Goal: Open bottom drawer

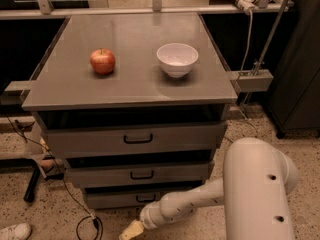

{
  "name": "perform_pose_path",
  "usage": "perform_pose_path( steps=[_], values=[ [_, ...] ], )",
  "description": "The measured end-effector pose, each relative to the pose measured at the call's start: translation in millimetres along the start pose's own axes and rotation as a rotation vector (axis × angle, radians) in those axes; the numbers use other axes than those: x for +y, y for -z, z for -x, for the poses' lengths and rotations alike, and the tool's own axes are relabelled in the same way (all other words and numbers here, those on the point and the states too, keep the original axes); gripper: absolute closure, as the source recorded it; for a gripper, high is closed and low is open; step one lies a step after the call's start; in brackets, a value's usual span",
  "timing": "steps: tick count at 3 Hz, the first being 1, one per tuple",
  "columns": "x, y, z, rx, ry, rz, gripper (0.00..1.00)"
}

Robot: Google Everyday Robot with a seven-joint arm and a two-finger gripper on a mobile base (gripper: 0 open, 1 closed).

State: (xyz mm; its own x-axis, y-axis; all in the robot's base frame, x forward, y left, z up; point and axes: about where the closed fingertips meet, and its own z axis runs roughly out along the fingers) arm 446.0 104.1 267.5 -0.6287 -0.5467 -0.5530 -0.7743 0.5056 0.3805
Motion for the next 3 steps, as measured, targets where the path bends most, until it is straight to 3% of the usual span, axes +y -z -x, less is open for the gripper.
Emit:
perform_pose_path(
  steps=[2,3],
  values=[
    [-26,-23,7,-0.019,0.0,-0.012,0.0],
    [-48,-44,31,-0.027,0.04,-0.015,0.0]
  ],
)
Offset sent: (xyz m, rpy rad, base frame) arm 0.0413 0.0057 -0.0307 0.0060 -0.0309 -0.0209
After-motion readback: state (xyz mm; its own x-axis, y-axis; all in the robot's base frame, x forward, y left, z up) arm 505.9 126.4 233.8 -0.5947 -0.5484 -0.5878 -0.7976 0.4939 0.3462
